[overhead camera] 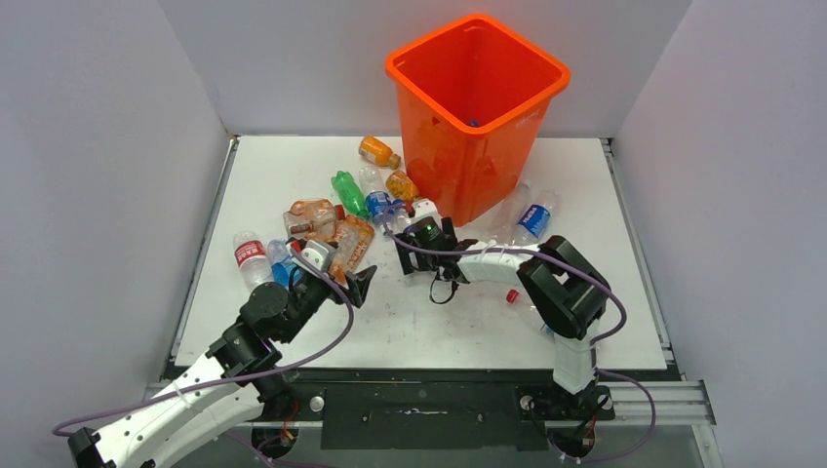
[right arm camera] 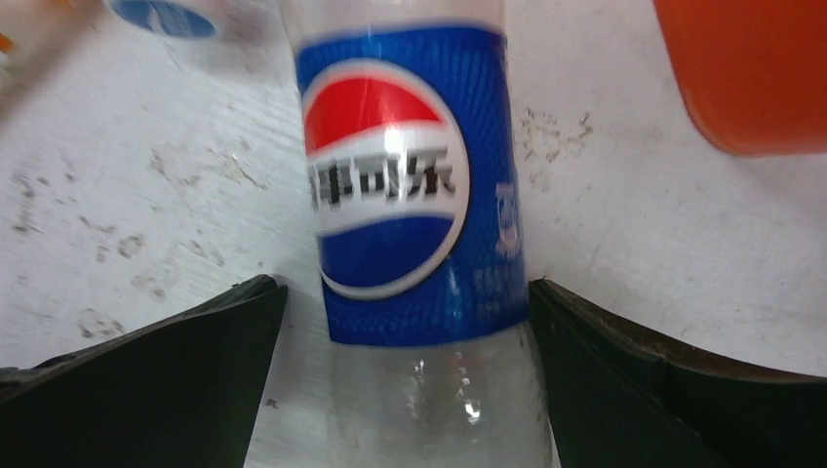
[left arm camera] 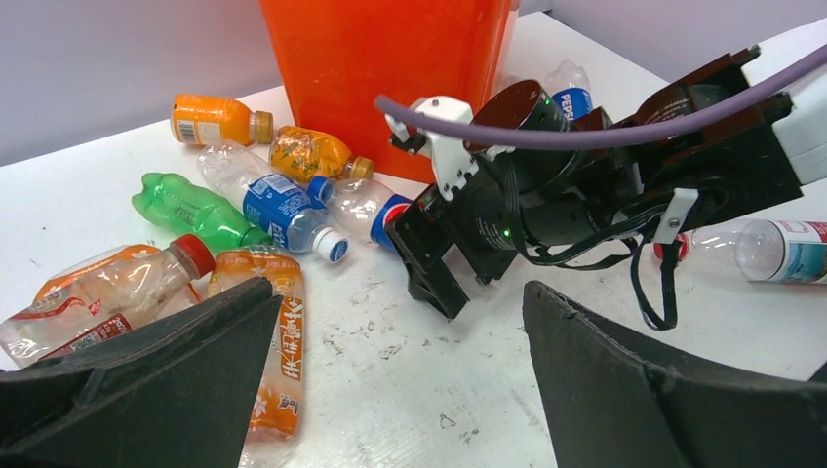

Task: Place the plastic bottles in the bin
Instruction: Pick up the plastic bottle at the center of the board.

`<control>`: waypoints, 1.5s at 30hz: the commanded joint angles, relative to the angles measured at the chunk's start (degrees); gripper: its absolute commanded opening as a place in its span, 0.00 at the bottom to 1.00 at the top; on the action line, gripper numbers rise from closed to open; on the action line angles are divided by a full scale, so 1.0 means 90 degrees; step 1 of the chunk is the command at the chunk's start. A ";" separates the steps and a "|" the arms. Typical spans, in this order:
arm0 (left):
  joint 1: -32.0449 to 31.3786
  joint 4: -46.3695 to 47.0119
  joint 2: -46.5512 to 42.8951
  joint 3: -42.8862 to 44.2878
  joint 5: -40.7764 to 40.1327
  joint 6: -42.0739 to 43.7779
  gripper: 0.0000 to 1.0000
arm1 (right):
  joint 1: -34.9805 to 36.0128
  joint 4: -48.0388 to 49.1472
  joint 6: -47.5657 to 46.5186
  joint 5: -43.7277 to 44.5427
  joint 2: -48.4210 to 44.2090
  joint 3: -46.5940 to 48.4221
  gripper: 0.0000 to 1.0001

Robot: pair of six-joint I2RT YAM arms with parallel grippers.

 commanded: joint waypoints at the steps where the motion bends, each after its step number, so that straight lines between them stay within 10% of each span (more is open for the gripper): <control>1: -0.0042 0.0096 -0.0086 0.0273 -0.0079 0.0128 0.96 | 0.0017 -0.0642 -0.0082 0.0161 0.0217 0.0268 0.95; 11: -0.0061 0.0121 -0.0153 0.0269 -0.0093 0.0092 0.96 | 0.0385 0.0534 0.0262 0.0022 -0.1325 -0.1335 0.47; 20: -0.0033 0.0675 -0.0511 0.0177 -0.0072 -0.0909 0.96 | 0.1361 0.2530 -0.0023 -0.0099 -0.5105 -0.3620 0.41; 26: -0.0005 0.1063 -0.0017 0.0673 0.1558 -0.2391 0.96 | 0.1647 0.3833 0.0239 -0.0572 -0.6416 -0.4534 0.41; 33: -0.0005 0.3846 0.0558 0.0006 0.2721 -0.3743 0.96 | 0.1956 0.4956 0.0562 -0.0963 -0.6572 -0.4829 0.41; 45: -0.0016 0.3815 0.1439 0.0242 0.2984 -0.3711 0.96 | 0.3032 0.5769 0.0320 -0.0695 -0.5861 -0.4570 0.41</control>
